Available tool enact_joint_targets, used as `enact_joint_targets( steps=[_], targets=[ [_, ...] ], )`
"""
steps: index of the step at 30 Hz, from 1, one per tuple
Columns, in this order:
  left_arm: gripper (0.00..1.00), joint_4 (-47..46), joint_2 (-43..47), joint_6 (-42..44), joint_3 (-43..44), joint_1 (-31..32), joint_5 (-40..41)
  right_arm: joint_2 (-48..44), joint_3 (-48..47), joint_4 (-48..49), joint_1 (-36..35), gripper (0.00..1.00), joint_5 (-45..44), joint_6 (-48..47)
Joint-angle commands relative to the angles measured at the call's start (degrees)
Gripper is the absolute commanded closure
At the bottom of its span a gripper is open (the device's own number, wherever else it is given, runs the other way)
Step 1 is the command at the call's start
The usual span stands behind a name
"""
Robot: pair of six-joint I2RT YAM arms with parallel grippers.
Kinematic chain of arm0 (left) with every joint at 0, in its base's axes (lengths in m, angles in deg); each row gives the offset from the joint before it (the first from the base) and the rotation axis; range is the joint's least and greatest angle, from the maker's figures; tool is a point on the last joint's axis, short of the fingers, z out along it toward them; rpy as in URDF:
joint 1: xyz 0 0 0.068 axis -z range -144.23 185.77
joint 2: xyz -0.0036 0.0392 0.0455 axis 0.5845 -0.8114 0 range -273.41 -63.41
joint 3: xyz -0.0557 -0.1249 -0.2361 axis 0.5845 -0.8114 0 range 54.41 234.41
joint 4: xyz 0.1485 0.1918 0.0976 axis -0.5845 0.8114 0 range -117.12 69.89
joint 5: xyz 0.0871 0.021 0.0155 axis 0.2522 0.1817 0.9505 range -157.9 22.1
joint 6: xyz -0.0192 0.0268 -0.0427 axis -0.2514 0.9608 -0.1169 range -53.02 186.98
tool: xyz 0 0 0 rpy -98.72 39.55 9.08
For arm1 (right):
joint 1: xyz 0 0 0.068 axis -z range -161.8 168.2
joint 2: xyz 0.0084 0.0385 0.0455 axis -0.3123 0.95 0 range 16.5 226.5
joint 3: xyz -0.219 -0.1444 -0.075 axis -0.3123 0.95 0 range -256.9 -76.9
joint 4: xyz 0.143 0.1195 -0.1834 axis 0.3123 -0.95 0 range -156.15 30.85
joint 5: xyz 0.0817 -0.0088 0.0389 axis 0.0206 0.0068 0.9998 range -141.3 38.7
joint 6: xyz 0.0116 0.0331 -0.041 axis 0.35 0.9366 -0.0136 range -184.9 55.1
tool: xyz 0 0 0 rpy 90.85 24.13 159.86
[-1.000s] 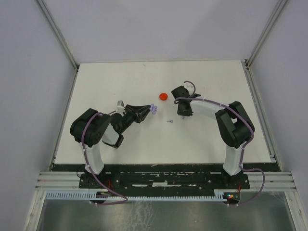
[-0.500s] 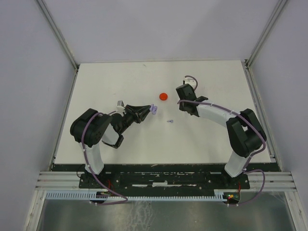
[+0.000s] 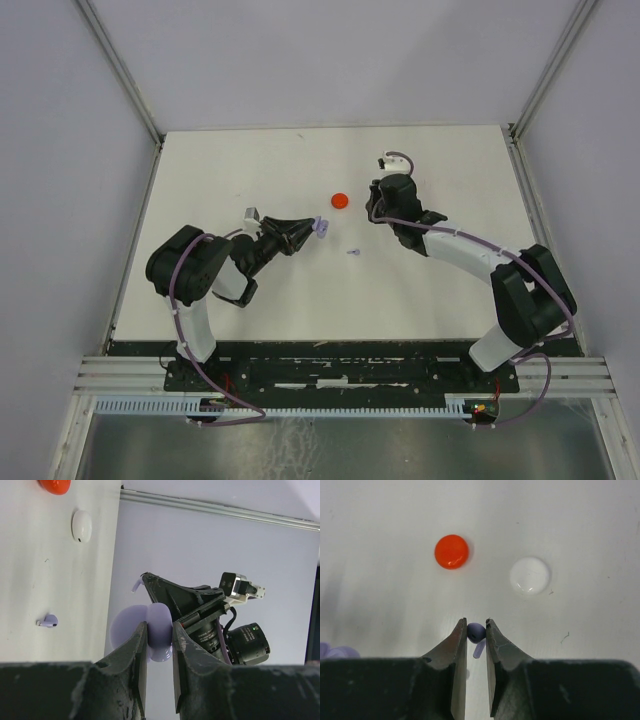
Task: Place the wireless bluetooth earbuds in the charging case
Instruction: Pick up the earbud from the center of the board, then place the earbud in the charging case.
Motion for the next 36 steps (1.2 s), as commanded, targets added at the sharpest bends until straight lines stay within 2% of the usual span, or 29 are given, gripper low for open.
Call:
enact_joint_targets(
  steps=[1, 22, 30, 36],
  targets=[
    [0.97, -11.39, 0.34, 1.79, 1.24, -0.07, -1.43, -3.91, 2.09, 10.16, 0.21, 0.91, 6.88, -2.54],
    [0.97, -11.34, 0.69, 1.86, 1.32, 0.12, -1.78, -5.91, 4.22, 15.16, 0.2, 0.93, 13.11, -3.29],
    [0.97, -11.34, 0.52, 1.45, 2.16, 0.53, -2.48, -6.78, 6.18, 20.86, 0.2, 0.95, 16.4, -4.75],
    [0.97, -11.34, -0.23, 1.13, 2.88, 1.01, -2.91, -6.69, 7.26, 26.41, 0.16, 0.97, 22.01, -5.6]
  ],
)
